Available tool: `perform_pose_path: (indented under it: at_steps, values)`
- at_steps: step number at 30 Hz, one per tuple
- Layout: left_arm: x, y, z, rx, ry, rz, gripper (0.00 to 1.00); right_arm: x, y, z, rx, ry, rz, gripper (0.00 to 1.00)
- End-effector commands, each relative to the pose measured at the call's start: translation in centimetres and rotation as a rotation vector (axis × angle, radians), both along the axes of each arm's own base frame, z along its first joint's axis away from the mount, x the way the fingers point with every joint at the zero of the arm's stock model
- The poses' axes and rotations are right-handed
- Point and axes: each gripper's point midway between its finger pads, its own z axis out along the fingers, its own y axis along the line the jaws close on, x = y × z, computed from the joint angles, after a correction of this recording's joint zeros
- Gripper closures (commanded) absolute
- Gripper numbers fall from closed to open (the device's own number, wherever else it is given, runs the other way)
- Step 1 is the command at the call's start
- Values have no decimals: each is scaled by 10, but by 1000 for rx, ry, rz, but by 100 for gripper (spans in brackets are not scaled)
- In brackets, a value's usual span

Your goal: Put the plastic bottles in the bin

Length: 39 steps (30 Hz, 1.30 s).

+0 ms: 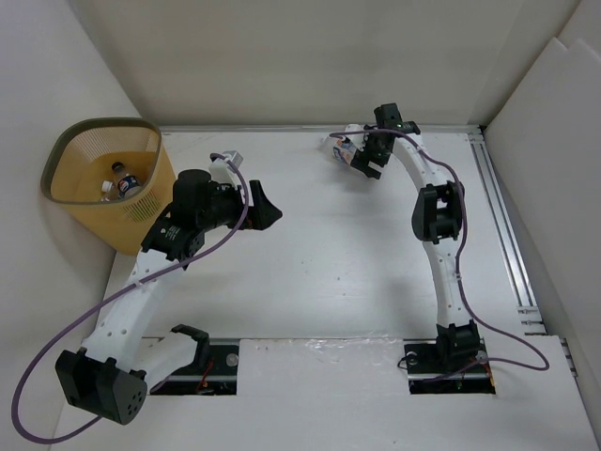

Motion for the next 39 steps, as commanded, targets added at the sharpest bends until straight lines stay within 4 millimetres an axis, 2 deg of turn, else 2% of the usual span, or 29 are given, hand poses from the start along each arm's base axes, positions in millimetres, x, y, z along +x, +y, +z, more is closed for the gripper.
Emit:
perform_pose_path:
  at_steps: [1,5,6,7,14,16,17,18,19,20,21,24,25,26,27,28,29,30,31,32,33,34,35,37,38,39]
  values:
    - [3,-3,9,-15,-39,-17,0,6,6,3,-15,-28,7,1]
    - [3,-4,11,-22,-47,-25,0,6,14,6,29,-24,12,15]
    - [3,-4,11,-22,-47,-25,0,6,14,6,29,-24,12,15]
    - [3,-4,11,-22,-47,-25,0,3,16,5,39,-13,19,21]
    - [4,-3,9,-18,-48,-17,0,-2,28,4,70,4,49,39]
    - [4,-3,9,-18,-48,-17,0,-2,29,10,79,-3,54,45]
    - [6,-2,8,-13,-49,-6,0,-4,29,11,84,4,44,51]
    - [6,-2,8,-13,-50,-6,0,0,30,21,98,-24,33,96]
    - [9,1,8,-4,-53,15,0,2,29,25,101,-38,12,96]
    - [10,2,7,-5,-49,28,0,-3,28,19,103,-23,3,96]
    - [12,2,4,-4,-36,40,0,0,31,38,130,-60,3,98]
    - [17,4,6,-15,-21,75,0,-7,45,57,230,-61,-9,100]
    - [17,3,11,-29,-21,81,0,-10,49,81,272,-85,-12,100]
    - [21,1,22,-56,-47,88,0,-15,55,93,338,-76,1,100]
    - [24,-1,22,-71,-37,96,0,-25,60,94,392,-34,-25,100]
    - [25,-4,32,-114,-36,101,0,-30,65,122,443,-66,-17,100]
    - [26,-8,38,-142,-44,95,0,-37,70,130,484,-56,-17,100]
    - [32,-11,45,-170,-68,99,0,-47,79,139,562,-17,-30,100]
    - [34,-14,49,-195,-72,90,0,-56,84,133,597,16,-33,100]
    - [36,-18,58,-235,-80,88,0,-67,87,156,641,1,-27,100]
    - [41,-22,64,-266,-105,82,0,-77,96,164,677,14,-18,100]
    - [46,-24,63,-280,-102,85,0,-99,109,148,719,106,-43,100]
    - [48,-27,66,-295,-111,77,0,-108,118,182,765,32,-2,100]
    - [57,-30,75,-331,-140,78,0,-135,140,196,817,42,5,100]
    - [59,-31,82,-354,-157,78,0,-147,147,189,841,48,9,100]
    - [62,-33,84,-367,-167,78,0,-163,150,218,889,3,27,100]
